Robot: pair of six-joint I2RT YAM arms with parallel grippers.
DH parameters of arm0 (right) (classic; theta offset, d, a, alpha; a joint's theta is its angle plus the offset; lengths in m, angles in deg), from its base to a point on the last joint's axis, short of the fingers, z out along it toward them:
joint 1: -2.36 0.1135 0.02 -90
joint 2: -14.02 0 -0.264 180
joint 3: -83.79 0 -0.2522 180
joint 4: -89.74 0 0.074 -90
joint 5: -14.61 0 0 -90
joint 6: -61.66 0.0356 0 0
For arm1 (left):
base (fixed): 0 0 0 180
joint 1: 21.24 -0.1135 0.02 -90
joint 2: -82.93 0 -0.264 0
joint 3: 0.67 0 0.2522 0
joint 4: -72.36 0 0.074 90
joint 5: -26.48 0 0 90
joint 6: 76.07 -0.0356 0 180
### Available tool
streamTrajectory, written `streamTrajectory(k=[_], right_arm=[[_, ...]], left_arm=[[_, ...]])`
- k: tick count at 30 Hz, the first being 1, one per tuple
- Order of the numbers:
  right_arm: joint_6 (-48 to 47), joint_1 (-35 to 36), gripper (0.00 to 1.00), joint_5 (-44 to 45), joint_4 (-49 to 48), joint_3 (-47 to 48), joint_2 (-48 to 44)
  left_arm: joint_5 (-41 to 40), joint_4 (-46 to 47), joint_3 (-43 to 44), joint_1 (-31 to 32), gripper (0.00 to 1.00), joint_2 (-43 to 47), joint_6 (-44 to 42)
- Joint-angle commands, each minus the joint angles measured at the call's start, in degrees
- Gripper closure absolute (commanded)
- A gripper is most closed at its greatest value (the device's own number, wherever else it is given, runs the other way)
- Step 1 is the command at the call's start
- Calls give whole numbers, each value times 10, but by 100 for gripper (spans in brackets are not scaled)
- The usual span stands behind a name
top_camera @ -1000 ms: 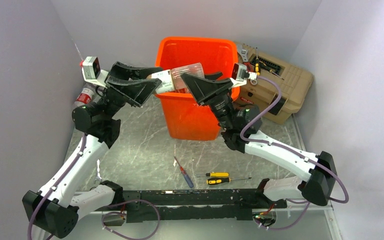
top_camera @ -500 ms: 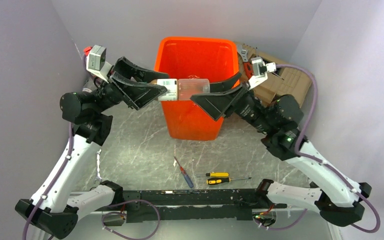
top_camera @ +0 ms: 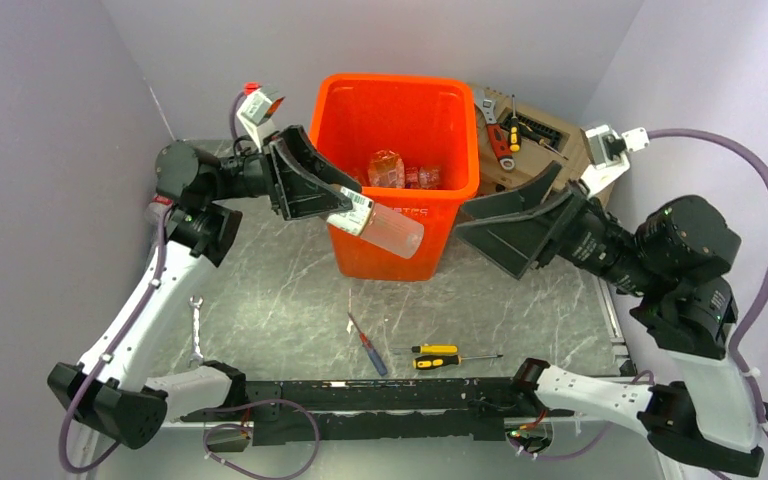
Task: Put the plastic bottles in the bin
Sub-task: Place the plastic bottle in the trash bin.
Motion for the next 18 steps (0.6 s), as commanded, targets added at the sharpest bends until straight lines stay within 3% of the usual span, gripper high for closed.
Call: streamTrajectory(k=[1,5,7,13,18], right_arm=[[-8,-1,1,-7,86,50,83],[-8,-1,1,-7,99,86,143],[-8,-1,1,-7,103,100,164],[-8,0,1,-7,114,124,200],[-8,-1,1,-7,102,117,202]], left_arm=[[63,-11,37,-2,100,-20,34],[89,103,19,0,100,-42,129],[96,115,18,1,100,-43,143],[89,-40,49,5,100,-17,29],[82,-65,58,6,100,-18,13]])
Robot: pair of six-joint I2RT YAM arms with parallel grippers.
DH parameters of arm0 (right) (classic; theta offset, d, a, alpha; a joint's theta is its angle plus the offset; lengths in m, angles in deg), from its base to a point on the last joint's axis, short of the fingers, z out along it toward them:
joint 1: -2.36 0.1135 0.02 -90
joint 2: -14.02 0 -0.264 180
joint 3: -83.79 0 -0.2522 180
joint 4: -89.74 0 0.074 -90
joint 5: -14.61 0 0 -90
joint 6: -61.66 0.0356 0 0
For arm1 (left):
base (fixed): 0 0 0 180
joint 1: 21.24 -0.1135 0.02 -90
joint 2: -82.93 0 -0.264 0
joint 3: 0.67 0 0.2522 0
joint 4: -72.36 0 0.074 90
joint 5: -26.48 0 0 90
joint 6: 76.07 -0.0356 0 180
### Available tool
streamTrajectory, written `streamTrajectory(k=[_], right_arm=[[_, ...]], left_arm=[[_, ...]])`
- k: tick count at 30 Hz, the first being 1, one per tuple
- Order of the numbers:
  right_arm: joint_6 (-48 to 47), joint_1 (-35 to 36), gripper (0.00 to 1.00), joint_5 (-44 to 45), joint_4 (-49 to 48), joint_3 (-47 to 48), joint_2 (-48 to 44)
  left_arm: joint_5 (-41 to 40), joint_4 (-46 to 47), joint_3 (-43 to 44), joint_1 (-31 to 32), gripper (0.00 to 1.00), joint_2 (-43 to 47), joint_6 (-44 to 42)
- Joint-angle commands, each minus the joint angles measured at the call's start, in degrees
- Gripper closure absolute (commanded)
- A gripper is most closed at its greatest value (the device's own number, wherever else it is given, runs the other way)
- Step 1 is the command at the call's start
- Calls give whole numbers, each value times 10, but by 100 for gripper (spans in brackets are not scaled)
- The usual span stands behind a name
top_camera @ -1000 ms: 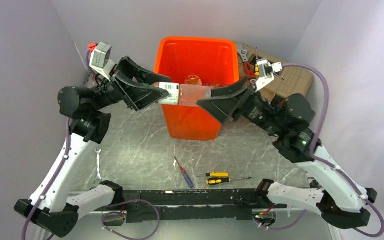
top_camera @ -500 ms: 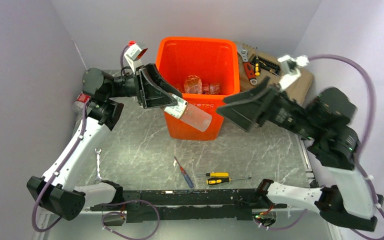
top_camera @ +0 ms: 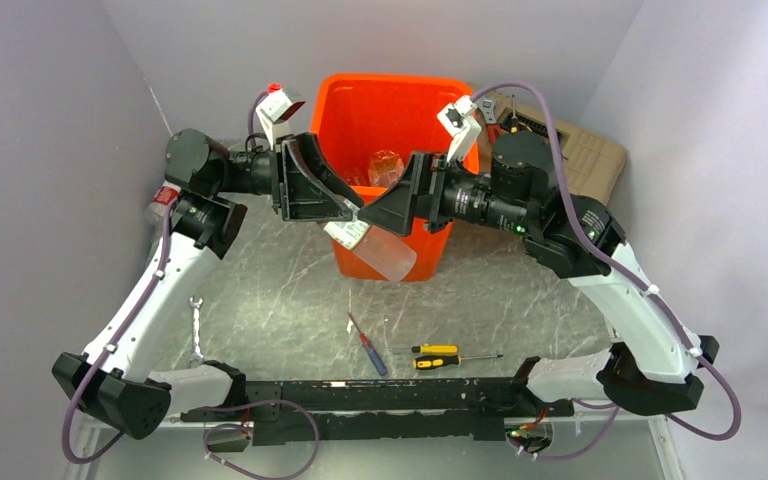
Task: Put the plastic bottles in the bin
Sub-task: Place the plastic bottle in the trash bin.
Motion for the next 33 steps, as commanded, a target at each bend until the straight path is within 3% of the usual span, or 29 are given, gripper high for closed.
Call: streamTrajectory(k=[1,10,12,14,15,16,20,24,31,32,33], right_arm=[[-6,0,1,0,-14,24,-15],[-6,-1,1,0,40,25,1],[-6,-1,1,-226,47,24,5],[-6,0,2,-251,57,24,9],[-201,1,2,-250,63,25,11],[-307,0,4,-250,64,21,12],[-315,0,8,-262,52,9,8],[-304,0,18,-249,35,-5,6],[-268,1,51,-227,-30,-35,-9],[-265,0,55,-223,-34,-36,-10],[-263,0,59,-217,-36,-36,-11]], left_arm=[[-3,-16,29,3,100,16,-27],[-6,-4,39,5,100,6,-19],[-6,-9,44,5,100,3,-23],[-8,-11,44,6,100,0,-23],[-9,-9,45,8,100,0,-23],[-9,-8,45,10,100,-1,-24],[-14,-28,49,13,100,-2,-40],[-13,-18,45,19,100,-3,-35],[-24,-48,44,23,100,8,-58],[-26,-54,44,22,92,10,-62],[-28,-57,44,23,75,14,-67]])
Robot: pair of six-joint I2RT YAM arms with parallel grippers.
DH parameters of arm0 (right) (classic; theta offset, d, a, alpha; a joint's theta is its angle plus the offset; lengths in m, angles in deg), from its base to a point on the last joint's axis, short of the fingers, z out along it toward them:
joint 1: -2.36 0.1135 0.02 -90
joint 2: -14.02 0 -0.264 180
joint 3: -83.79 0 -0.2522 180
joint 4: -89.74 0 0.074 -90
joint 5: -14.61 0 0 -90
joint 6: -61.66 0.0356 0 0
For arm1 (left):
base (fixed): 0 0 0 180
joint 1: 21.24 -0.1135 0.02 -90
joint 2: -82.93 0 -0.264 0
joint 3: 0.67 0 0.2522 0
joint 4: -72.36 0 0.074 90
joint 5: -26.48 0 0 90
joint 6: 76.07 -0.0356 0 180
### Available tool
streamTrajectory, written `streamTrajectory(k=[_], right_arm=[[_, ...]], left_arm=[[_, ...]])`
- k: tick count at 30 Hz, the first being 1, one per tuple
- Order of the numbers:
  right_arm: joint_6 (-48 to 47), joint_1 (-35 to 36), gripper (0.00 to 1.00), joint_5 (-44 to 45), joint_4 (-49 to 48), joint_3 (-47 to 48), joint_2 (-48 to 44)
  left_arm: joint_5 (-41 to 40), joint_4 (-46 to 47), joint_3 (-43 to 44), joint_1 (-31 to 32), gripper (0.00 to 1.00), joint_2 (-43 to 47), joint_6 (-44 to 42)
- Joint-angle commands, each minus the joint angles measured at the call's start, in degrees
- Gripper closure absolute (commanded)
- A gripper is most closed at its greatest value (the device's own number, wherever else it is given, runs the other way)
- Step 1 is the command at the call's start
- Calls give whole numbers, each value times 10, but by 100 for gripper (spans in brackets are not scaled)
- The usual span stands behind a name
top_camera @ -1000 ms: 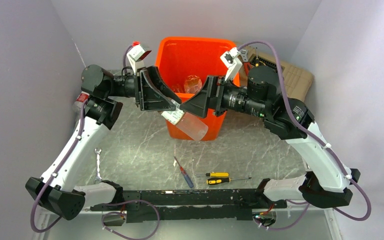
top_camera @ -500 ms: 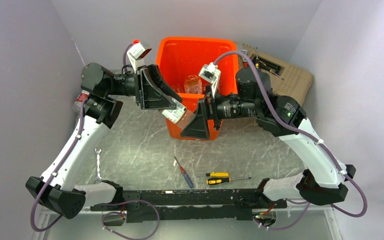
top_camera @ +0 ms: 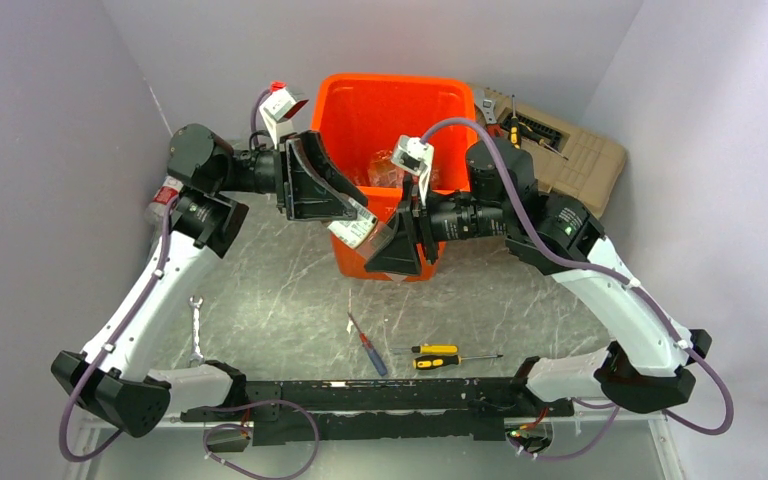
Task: Put the plastic bottles in the bin
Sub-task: Place the plastic bottle in the trash bin.
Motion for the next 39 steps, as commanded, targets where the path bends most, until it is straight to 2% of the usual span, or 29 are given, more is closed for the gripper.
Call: streamTrajectory(k=[1,3,5,6,9,12,16,19,24,27,33,36,38,39], right_arm=[[6,1,62,12,-65,1,-21],[9,1,64,25,-71,1,-29],[10,1,66,50,-74,7,-38],[5,1,67,78,-79,8,-47],[-10,1,69,175,-137,-22,-102],[-59,1,69,289,-271,-112,-184],[-177,1,68,469,-475,-249,-264],[-248,2,69,562,-578,-298,-256],[-303,-1,69,591,-718,-331,-189],[-279,-25,69,579,-717,-303,-132],[-121,-128,68,511,-560,-186,-23],[-77,-154,67,474,-490,-137,31],[-64,-160,62,467,-476,-129,46],[-58,-162,56,461,-476,-128,51]], left_arm=[[-18,-14,20,4,57,22,-33],[-31,-33,19,4,35,39,-62],[-59,-70,15,3,3,64,-106],[-90,-90,12,3,1,85,-135],[-177,-147,1,3,0,144,-230],[-298,-189,-36,4,1,218,-320],[-456,-220,-107,3,0,306,-409],[-544,-277,-140,3,1,346,-472],[-704,-365,-176,3,2,375,-549],[-758,-395,-200,4,3,379,-578],[-789,-403,-265,4,3,414,-601],[-798,-380,-314,4,3,447,-605],[-819,-367,-343,4,3,469,-598],[-833,-366,-354,4,3,479,-591]])
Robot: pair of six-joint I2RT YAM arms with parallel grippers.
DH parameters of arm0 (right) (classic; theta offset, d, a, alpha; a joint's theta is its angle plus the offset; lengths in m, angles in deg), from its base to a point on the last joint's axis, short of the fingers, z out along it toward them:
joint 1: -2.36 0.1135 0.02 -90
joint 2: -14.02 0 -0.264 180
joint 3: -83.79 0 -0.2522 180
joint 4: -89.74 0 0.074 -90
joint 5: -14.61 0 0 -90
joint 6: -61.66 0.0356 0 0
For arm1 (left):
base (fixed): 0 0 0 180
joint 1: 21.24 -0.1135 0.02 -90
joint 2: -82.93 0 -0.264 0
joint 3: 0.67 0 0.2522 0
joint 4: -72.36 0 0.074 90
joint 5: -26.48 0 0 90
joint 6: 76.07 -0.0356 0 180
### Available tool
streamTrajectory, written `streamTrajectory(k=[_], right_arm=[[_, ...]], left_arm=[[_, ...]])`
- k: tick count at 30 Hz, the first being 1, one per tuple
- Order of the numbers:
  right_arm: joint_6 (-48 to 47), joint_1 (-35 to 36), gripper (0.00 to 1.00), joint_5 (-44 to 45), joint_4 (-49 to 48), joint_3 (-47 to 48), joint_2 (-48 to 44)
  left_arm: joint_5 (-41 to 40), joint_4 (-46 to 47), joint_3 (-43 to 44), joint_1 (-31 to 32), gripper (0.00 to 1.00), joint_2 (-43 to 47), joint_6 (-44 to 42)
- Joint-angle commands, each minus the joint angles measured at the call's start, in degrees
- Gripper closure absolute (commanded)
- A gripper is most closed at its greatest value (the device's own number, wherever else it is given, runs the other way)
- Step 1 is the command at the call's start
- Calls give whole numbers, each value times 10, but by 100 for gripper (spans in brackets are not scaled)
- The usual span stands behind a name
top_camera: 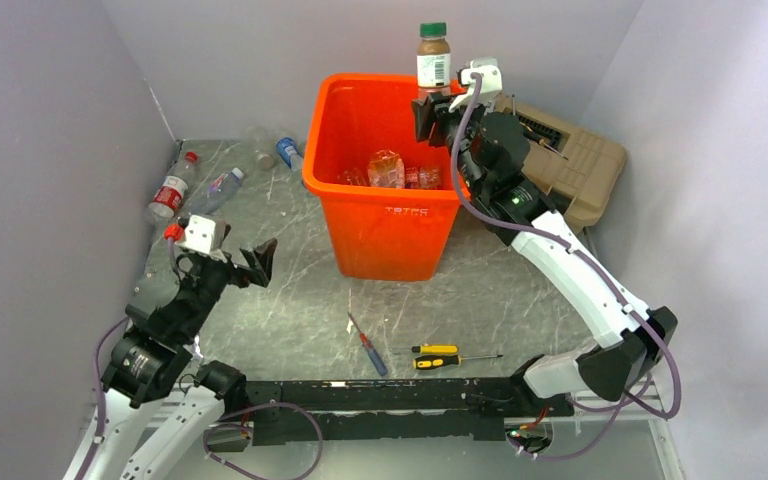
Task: Put the plastic bottles in the bin
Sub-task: Place the plastic bottle in the trash bin, then pick up the plastic bottle at the center of the board.
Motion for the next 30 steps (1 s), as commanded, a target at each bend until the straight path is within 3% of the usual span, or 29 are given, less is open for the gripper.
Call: streamTrajectory(k=[1,5,8,16,23,26,30], right_arm=[[68,-9,46,-48,50,43,11],[80,-10,22,-46,55,33,14],[89,-9,14,-46,51,26,9],[132,-9,11,-98,63,43,-46],[173,-9,11,-140,71,-78,-232],[190,-9,10,-117,94,-139,-316],[212,-10,9,-119,159,-200,-393]], left_arm=[[-69,35,-45,1,4,38,1],[-111,31,-62,1,6,45,4],[-138,27,-62,1,6,49,9],[-135,24,-69,1,6,66,11],[-141,24,-70,2,6,45,12],[-167,1,-55,1,8,9,39],[-199,-75,24,1,6,-111,91]])
